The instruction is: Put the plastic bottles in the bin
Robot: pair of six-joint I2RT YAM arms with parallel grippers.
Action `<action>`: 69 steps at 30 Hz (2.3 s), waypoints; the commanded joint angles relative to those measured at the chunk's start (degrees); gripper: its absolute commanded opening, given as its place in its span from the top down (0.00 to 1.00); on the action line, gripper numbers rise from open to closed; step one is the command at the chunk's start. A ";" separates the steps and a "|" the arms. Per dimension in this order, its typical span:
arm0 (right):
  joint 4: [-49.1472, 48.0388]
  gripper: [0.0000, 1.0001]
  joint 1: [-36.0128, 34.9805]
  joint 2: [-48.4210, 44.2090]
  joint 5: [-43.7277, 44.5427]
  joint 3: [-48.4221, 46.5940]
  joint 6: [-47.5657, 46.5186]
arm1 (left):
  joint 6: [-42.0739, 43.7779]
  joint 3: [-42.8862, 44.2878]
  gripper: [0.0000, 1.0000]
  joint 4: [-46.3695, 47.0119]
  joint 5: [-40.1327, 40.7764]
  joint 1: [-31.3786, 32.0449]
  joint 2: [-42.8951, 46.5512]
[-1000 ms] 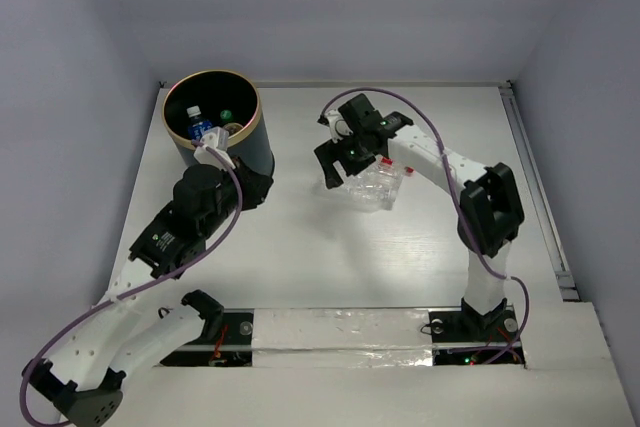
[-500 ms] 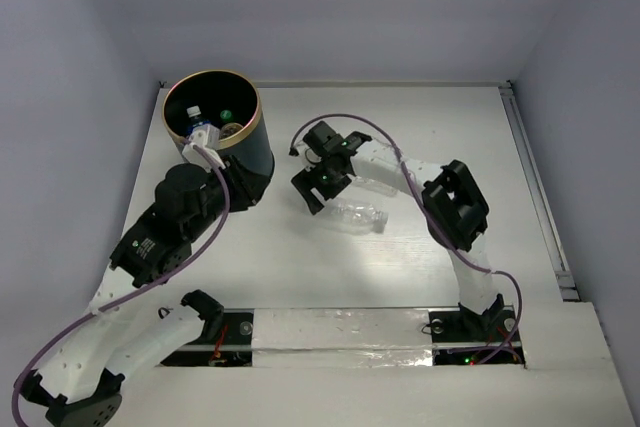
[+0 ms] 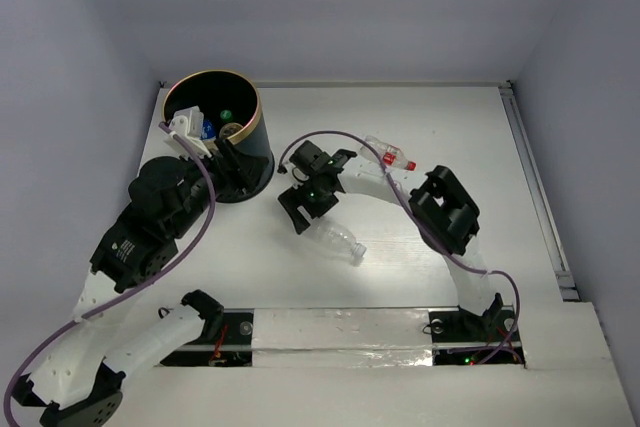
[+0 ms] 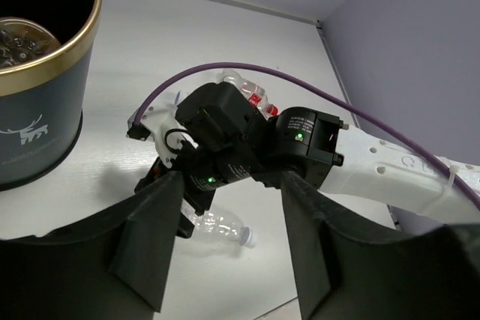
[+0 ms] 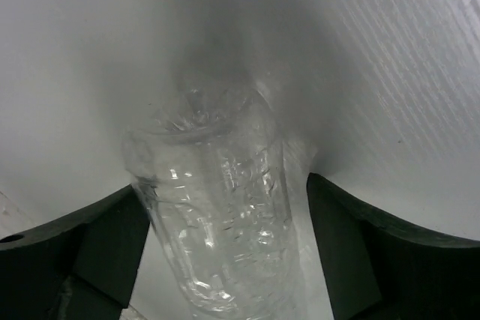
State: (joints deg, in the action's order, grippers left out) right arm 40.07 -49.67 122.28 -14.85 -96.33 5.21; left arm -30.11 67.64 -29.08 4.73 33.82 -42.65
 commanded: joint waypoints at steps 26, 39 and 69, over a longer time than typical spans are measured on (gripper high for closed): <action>-46.01 0.51 5.90 -1.71 -0.98 -41.03 45.83 | 2.87 24.65 0.44 2.89 -0.77 0.28 -7.89; -47.91 0.49 5.90 14.38 23.38 -56.23 57.11 | 1.72 18.15 0.44 4.65 -3.15 0.28 -7.00; -50.35 0.81 12.21 -18.53 10.72 -9.98 39.78 | -2.06 14.11 1.00 6.84 -13.17 0.28 -12.54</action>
State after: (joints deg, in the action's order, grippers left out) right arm -0.45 -41.95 115.20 -3.66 -116.71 46.15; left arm -30.59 83.83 -25.21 -4.51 33.82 -53.34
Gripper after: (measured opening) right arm 0.388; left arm 0.003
